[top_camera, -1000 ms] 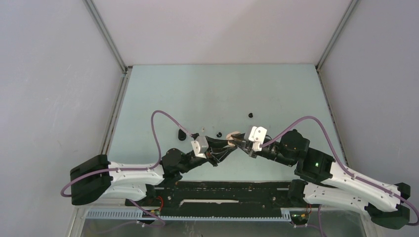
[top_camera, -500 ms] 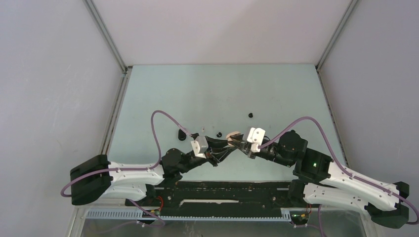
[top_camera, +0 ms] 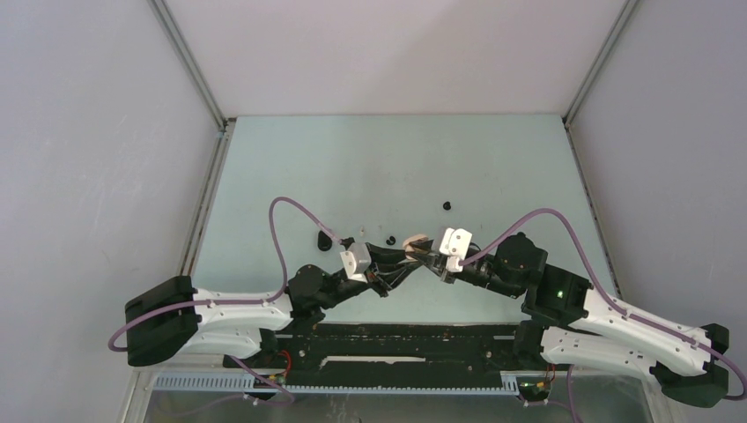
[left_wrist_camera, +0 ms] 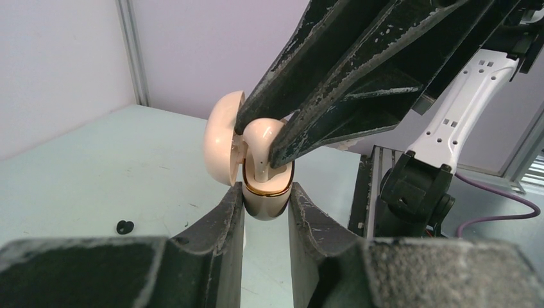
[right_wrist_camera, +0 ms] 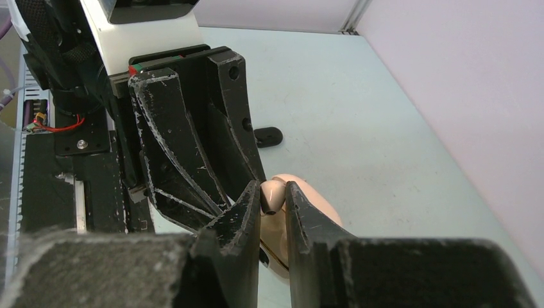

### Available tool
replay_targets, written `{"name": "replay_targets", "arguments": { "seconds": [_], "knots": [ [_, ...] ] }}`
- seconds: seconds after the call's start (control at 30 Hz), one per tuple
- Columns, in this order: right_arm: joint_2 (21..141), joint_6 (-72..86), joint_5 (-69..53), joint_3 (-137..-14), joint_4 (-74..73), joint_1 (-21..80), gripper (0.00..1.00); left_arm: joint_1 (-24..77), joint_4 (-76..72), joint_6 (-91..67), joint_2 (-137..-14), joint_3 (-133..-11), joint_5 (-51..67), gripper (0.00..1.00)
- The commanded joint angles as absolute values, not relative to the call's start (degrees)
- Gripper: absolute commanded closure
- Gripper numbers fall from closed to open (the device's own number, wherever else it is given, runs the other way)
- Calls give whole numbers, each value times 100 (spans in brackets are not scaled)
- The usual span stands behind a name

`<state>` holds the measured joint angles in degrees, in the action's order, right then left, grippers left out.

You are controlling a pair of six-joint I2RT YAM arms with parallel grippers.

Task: Insert the wireless bluetooth earbuds into the charging case
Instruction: Place the earbud in the charging case.

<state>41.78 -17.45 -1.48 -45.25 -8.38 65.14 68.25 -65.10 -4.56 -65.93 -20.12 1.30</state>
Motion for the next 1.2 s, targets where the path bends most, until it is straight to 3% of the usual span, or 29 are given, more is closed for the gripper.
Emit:
{"name": "replay_targets", "arguments": {
  "seconds": [0.0, 0.33, 0.53, 0.8, 1.03, 1.17],
  "knots": [
    [4247, -1764, 138, -4482, -886, 6493, 100, 6860, -7144, -509, -6390, -2007, 115, 100],
    [4258, -1641, 105, -4482, -918, 6428, 87, 6858, -7281, -527, -6414, -1881, 95, 100],
    [4269, -1714, -132, -4674, -1211, 6416, 65, 6864, -7246, -536, -6435, -1890, 93, 100],
    [4038, -1639, -690, -5502, -2817, 6364, 64, 6864, -6911, -466, -6428, -1976, 18, 100],
    [3770, -1496, -835, -6177, -4093, 5716, 63, 6857, -6552, -439, -6530, -2144, 67, 100],
    [3716, -1608, -1432, -6368, -4365, 4858, 52, 6863, -6145, -369, -6566, -2282, 59, 100]
  ]
}}
